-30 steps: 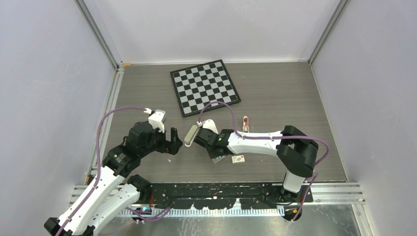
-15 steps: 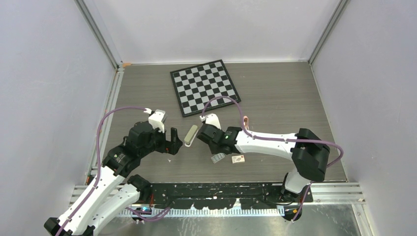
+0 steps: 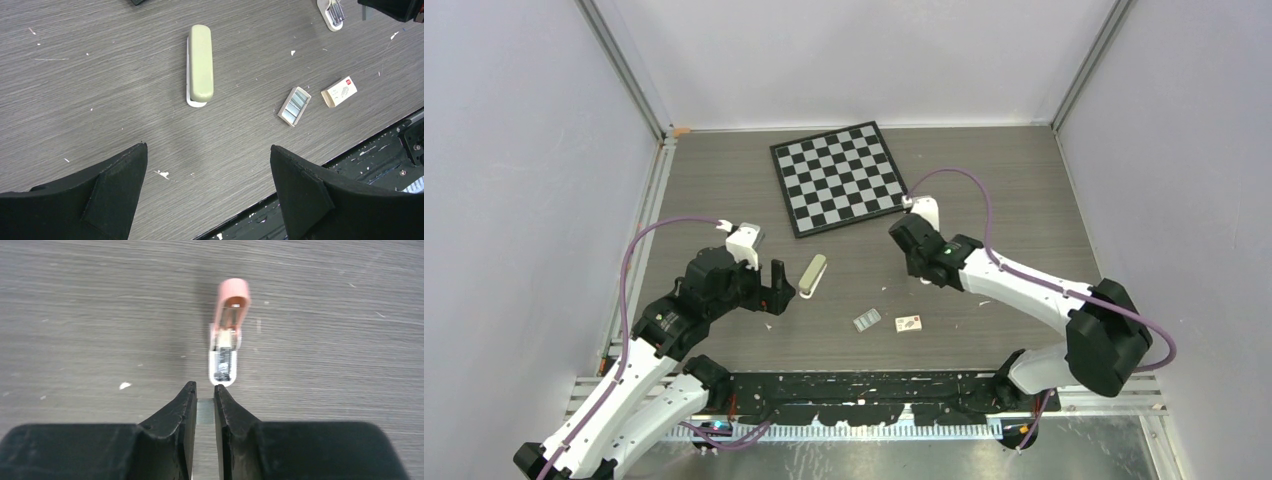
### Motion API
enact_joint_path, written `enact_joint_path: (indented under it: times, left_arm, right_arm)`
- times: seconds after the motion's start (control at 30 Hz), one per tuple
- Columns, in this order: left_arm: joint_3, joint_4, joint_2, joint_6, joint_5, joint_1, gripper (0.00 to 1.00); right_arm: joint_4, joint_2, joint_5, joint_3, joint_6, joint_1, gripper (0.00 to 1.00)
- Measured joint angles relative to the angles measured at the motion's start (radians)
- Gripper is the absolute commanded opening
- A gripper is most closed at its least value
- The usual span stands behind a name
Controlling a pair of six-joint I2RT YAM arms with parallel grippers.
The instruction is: Load the staples into the stapler
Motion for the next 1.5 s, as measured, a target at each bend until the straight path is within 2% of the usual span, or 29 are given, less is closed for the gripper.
enact_joint_path:
  times: [0.3,0.83,1.5]
  left_arm:
    - [0.000,0.000,-0.002,0.000,0.010,0.000,0.94]
    - [-0.004,0.000,-0.004,0.000,0.011,0.000,0.94]
    - [-0.005,0.000,-0.004,0.000,0.011,0.000,0.94]
  right_arm:
    - [0.132,-0.042,0.040,-0.145,-0.034,-0.102,0.24]
    - [0.403,-0.045,0.037,-0.248,-0.059,-0.116,0.24]
    - [0.534,-0.026,0.030,-0.334,-0.098,-0.119,0.24]
